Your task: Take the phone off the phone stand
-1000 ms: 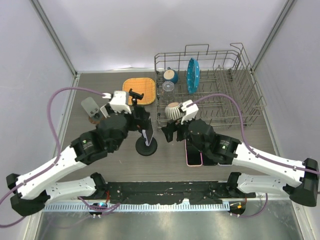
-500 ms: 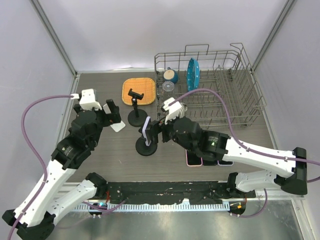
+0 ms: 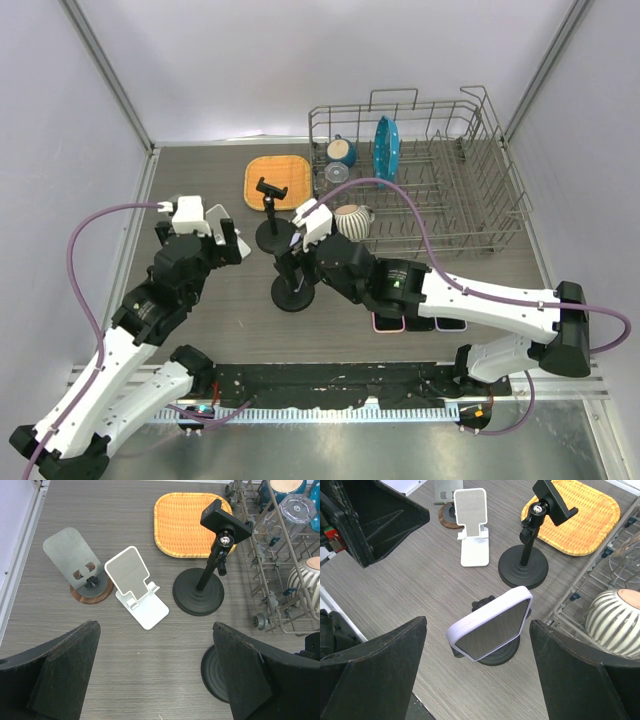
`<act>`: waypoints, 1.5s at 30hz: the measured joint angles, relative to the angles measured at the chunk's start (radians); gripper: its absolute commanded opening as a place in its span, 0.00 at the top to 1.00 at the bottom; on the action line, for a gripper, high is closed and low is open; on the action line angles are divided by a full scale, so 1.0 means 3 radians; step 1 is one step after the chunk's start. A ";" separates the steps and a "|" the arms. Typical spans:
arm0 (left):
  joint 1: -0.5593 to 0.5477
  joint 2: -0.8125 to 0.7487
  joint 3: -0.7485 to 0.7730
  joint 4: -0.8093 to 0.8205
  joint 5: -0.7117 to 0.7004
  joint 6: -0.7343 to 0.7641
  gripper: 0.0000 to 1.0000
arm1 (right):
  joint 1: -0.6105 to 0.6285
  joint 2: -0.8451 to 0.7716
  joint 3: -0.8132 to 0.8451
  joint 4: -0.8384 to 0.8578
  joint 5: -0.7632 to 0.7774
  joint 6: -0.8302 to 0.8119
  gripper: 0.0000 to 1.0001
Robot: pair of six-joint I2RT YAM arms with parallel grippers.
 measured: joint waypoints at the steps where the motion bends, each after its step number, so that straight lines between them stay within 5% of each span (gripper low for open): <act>1: 0.0004 -0.0010 -0.0005 0.0003 0.0008 0.0009 0.00 | 0.0000 0.0010 0.0005 0.0000 0.0000 -0.0033 0.05; 8: 0.0027 -0.0052 -0.0078 0.0010 0.0100 0.0039 0.00 | -0.0134 0.0018 0.0032 -0.0111 -0.0295 -0.0478 0.00; 19: 0.0099 -0.0020 -0.0079 0.0015 0.0270 0.0086 0.00 | -0.0628 -0.0045 -0.0086 0.0042 -0.1429 -0.0882 0.00; 45: 0.0130 -0.0061 -0.0300 0.0254 0.1204 0.0289 0.02 | -0.0896 0.0106 -0.0465 0.0608 -0.2061 -0.1099 0.07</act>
